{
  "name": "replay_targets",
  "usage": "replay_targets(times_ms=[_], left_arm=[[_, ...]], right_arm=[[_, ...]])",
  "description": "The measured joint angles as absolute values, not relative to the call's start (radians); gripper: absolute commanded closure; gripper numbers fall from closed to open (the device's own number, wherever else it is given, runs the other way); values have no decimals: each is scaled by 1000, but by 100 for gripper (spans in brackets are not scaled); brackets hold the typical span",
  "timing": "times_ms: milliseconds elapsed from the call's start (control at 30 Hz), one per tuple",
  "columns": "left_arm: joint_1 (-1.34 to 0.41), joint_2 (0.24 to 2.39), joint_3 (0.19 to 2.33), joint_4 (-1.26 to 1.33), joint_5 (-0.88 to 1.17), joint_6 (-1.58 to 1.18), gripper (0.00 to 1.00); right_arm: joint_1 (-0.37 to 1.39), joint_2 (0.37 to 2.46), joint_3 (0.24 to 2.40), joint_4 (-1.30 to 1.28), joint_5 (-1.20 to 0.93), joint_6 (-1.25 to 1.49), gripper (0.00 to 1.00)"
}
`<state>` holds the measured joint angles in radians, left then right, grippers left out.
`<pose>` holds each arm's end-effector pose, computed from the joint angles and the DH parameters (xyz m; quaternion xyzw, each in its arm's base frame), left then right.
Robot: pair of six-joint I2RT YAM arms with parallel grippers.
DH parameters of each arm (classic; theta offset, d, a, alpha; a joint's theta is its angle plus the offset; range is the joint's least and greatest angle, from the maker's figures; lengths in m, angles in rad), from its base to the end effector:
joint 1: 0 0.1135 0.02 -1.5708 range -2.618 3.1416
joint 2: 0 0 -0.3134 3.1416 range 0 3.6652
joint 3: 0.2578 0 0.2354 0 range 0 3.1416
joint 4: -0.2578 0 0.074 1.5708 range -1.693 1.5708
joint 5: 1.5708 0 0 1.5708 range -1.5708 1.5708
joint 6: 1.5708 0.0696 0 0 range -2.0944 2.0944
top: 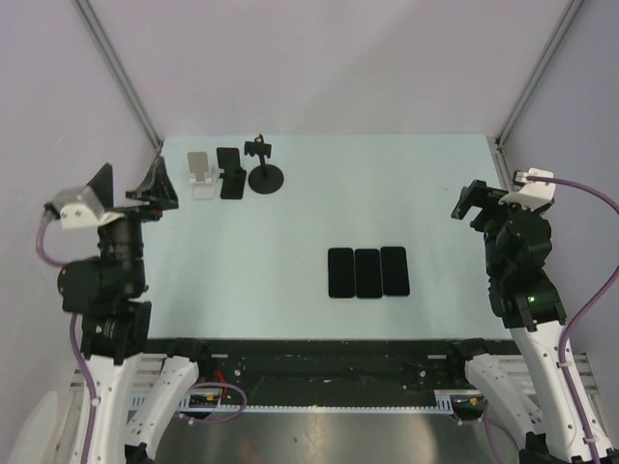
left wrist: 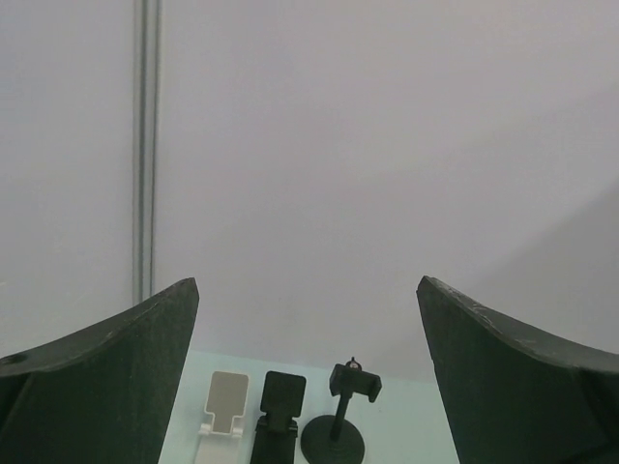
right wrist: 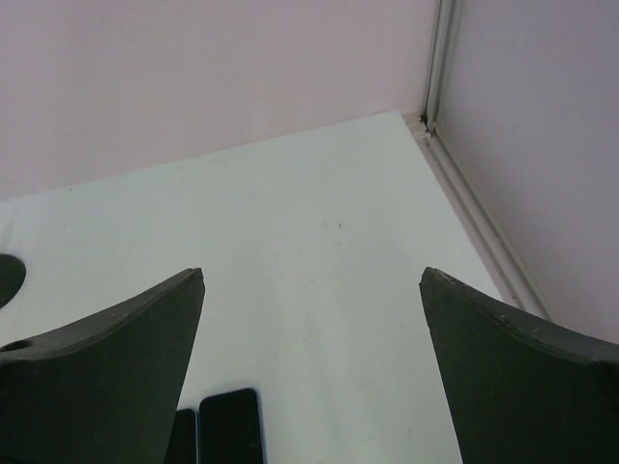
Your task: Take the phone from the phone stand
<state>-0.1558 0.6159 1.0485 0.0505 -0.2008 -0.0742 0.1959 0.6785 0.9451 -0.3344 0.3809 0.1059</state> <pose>0.0729 0.0026 0.5105 -0.0647 0.5179 -0.0462 0.8517 0.1209 -0.0024 0.4187 0.0968 0.7225 -0.0360 0.6836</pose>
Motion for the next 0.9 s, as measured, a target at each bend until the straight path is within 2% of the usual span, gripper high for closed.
replay_targets(times_ms=[167, 300, 900], left_arm=[[-156, 432, 969, 44, -250, -52, 0], [-156, 365, 945, 45, -311, -39, 0], [-156, 419, 923, 39, -363, -30, 0]], right_arm=[[222, 672, 945, -281, 432, 68, 0], [233, 678, 945, -256, 446, 55, 0], [229, 696, 945, -232, 448, 76, 0]])
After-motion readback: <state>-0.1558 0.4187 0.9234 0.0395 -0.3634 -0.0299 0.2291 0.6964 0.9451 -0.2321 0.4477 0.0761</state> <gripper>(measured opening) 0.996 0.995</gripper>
